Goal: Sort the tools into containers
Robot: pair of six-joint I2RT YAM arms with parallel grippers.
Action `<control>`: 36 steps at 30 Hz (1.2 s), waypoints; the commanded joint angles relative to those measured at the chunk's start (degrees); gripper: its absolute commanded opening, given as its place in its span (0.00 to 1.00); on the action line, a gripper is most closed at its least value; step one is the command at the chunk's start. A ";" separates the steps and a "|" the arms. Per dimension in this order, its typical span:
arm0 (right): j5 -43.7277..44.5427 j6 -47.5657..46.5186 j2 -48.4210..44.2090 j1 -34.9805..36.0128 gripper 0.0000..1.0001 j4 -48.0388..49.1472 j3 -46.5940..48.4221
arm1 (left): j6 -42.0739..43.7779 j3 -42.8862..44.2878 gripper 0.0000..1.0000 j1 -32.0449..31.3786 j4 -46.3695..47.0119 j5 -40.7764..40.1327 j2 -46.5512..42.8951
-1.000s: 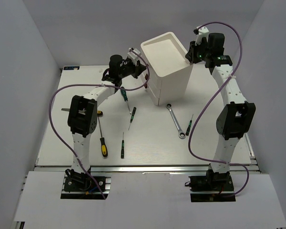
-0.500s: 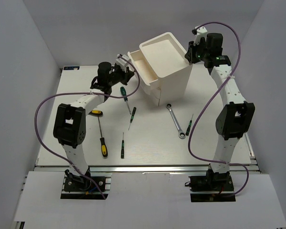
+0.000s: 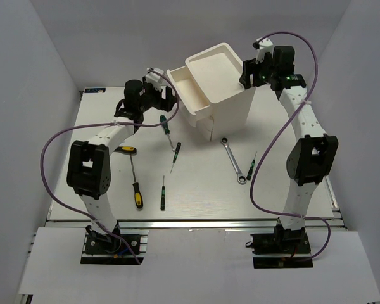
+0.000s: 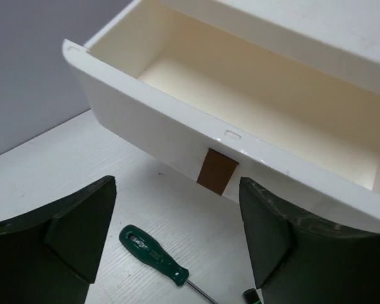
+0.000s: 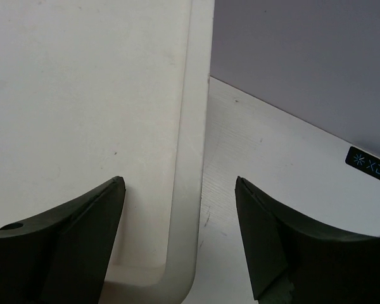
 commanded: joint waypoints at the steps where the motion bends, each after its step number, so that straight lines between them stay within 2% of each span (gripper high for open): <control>1: -1.48 -2.07 -1.62 0.14 0.76 -3.18 0.97 | -3.42 3.18 0.89 1.14 -1.43 -1.93 -6.14; 3: -1.40 -2.51 -2.24 0.14 0.78 -3.09 1.41 | -7.70 2.74 0.91 1.93 -1.87 -3.25 -7.55; 10: -2.53 -2.51 -7.33 -1.27 0.85 -2.57 0.45 | -17.03 -1.73 0.91 6.94 -7.30 -3.16 -16.07; 17: -5.08 -3.73 -15.41 -4.34 0.89 -2.04 -5.00 | -23.62 -7.72 0.95 7.64 -18.56 -11.59 -24.17; 19: -5.96 -6.79 -17.87 -5.22 0.89 -3.00 -5.62 | -26.60 -9.73 0.98 7.82 -21.37 -13.87 -26.01; 22: -7.72 -13.90 -23.04 -5.40 0.89 -6.17 -8.95 | -31.97 -14.64 0.98 8.26 -21.30 -13.71 -29.87; 26: -12.46 -17.36 -33.25 -5.40 0.89 -8.36 -22.03 | -33.21 -20.02 0.98 8.35 -19.53 -12.22 -34.97; 28: -14.40 -16.40 -38.52 -5.31 0.80 -11.08 -30.91 | -31.90 -20.82 0.94 8.35 -21.29 -11.69 -36.56; 29: -14.06 -13.26 -39.76 -5.31 0.65 -12.22 -36.16 | -31.55 -21.60 0.91 8.35 -22.08 -11.52 -37.09; 30: -11.79 -11.14 -40.90 -5.14 0.55 -14.58 -38.56 | -31.19 -21.87 0.88 8.35 -23.74 -11.60 -37.44; 32: -6.53 -4.92 -43.72 -4.87 0.42 -17.14 -45.74 | -30.23 -23.36 0.85 8.35 -26.20 -11.08 -38.84; 34: -3.34 -0.68 -45.21 -4.70 0.35 -17.86 -50.34 | -30.14 -25.20 0.82 8.35 -26.39 -10.03 -39.99; 36: -1.05 5.30 -46.10 -4.70 0.35 -17.08 -57.17 | -30.49 -28.19 0.78 8.35 -26.22 -8.18 -41.92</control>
